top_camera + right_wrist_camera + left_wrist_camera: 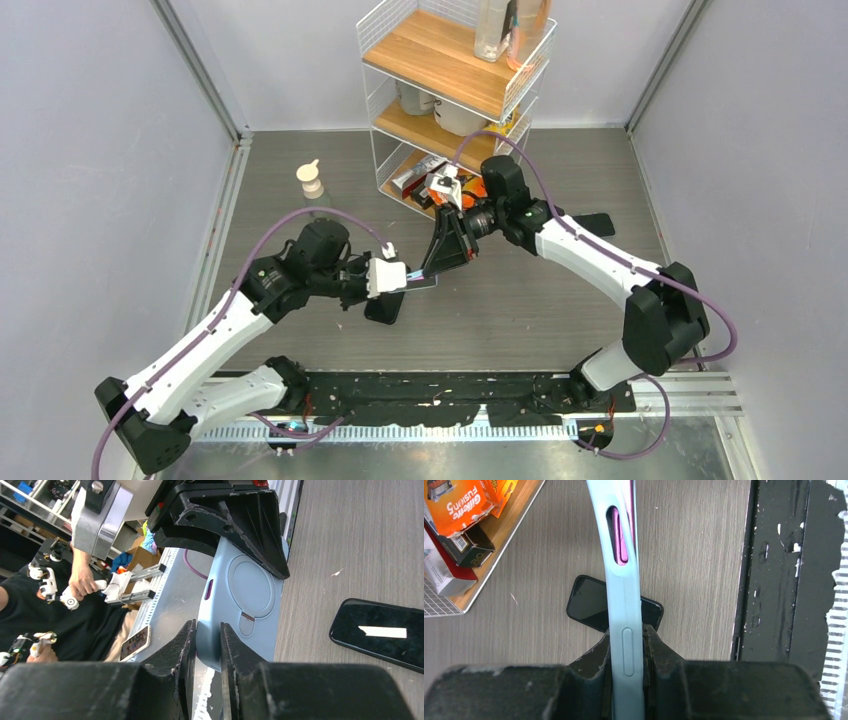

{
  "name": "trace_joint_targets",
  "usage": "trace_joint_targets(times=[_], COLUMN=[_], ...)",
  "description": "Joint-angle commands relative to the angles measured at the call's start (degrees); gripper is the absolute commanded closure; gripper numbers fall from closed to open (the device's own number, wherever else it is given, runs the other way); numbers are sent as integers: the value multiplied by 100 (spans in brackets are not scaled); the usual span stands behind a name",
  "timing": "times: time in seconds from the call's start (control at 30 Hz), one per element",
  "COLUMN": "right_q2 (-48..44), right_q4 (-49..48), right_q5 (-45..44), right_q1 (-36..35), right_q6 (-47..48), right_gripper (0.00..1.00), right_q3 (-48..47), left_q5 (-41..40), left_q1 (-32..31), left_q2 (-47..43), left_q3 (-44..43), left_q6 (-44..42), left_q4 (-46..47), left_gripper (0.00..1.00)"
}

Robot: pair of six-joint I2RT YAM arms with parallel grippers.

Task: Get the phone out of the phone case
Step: Remove the phone case from the phone.

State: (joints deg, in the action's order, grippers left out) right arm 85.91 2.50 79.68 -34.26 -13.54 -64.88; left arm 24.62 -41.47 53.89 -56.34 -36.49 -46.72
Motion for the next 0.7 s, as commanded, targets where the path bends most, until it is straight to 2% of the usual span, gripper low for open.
trace_joint_targets(times=[0.0, 0.2, 0.33, 0.4, 0.53, 0.63, 0.67], right_q2=[136, 360, 484, 528, 503, 316, 262], right_q4=[-493, -115, 796, 1658, 2349, 2658, 2755], right_q5=[-58, -179, -556, -920, -1617, -2204, -2291], right_q1=[-74, -38, 48, 70, 77, 77, 80], right_q6=[-439, -138, 590, 1067, 1650, 2092, 2162], right_gripper=[94, 94, 94, 94, 94, 89, 83], right_q3=[-203, -336, -618, -850, -1189, -1339, -1350], left_q5=[280, 251, 224, 212, 230, 228, 213], left_q1=[-301, -335, -335, -335, -335, -335, -331], left_q2=[55, 46, -9, -46, -112, -169, -180], left_q3=[-279, -316, -297, -285, -220, -146, -122], left_q6=[-670, -674, -692, -693, -670, -622, -581], left_q4=[428, 360, 311, 300, 295, 318, 329], left_gripper=[100, 100, 100, 100, 100, 100, 100])
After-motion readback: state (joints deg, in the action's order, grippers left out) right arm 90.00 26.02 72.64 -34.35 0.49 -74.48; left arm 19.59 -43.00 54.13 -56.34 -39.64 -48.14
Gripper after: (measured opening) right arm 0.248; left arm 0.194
